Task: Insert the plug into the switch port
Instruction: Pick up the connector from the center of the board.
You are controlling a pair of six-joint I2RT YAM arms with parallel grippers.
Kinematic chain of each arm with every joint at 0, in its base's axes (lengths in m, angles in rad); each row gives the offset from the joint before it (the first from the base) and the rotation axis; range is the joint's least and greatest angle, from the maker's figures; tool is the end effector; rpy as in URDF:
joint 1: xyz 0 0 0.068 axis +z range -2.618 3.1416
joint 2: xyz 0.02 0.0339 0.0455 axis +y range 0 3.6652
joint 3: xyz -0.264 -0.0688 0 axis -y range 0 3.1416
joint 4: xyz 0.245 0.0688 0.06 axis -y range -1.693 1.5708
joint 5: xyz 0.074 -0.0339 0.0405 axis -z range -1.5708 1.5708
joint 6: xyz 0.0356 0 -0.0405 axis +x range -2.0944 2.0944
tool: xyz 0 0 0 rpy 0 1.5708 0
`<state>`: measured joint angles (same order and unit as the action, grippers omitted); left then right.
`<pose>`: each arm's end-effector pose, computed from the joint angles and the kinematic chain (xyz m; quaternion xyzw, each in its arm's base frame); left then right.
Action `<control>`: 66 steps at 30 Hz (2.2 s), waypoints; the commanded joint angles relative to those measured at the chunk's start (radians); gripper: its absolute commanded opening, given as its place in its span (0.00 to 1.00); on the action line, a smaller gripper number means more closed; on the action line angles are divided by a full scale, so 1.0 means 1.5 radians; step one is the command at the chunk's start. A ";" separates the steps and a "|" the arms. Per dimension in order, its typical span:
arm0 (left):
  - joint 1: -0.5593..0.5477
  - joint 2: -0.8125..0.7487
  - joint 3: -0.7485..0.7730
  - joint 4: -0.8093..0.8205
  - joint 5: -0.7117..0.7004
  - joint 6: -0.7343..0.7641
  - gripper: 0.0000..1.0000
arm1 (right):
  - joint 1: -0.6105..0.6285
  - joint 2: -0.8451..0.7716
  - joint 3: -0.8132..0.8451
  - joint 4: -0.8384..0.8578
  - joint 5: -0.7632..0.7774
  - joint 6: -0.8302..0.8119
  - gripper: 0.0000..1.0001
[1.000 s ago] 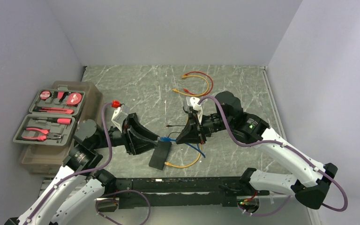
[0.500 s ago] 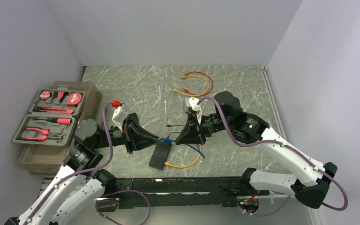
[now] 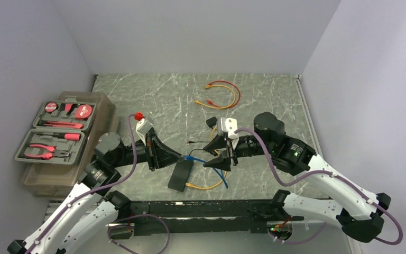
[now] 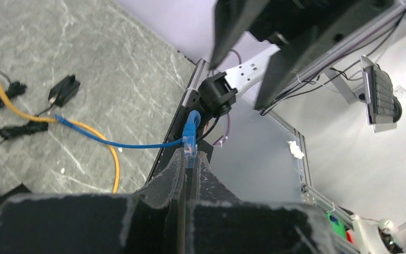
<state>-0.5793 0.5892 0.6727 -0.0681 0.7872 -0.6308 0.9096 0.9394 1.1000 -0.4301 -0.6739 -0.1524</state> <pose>0.1023 -0.0971 0.3420 0.2565 0.6548 -0.5956 0.3882 0.1019 0.1672 0.3979 -0.5530 0.5461 0.4557 0.4339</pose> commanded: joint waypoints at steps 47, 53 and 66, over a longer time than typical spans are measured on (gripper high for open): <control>0.048 -0.005 -0.105 -0.029 -0.054 -0.201 0.00 | 0.216 0.082 -0.184 0.273 0.401 -0.198 0.40; 0.049 -0.008 -0.106 -0.030 -0.055 -0.202 0.00 | 0.216 0.088 -0.184 0.274 0.401 -0.201 0.35; 0.050 -0.010 -0.109 -0.025 -0.051 -0.207 0.00 | 0.221 0.095 -0.181 0.272 0.400 -0.204 0.25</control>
<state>-0.5095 0.5858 0.5106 -0.1398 0.6949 -0.9337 1.2335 1.0775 0.8223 -0.0734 -0.0822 -0.4461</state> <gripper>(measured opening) 0.033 0.268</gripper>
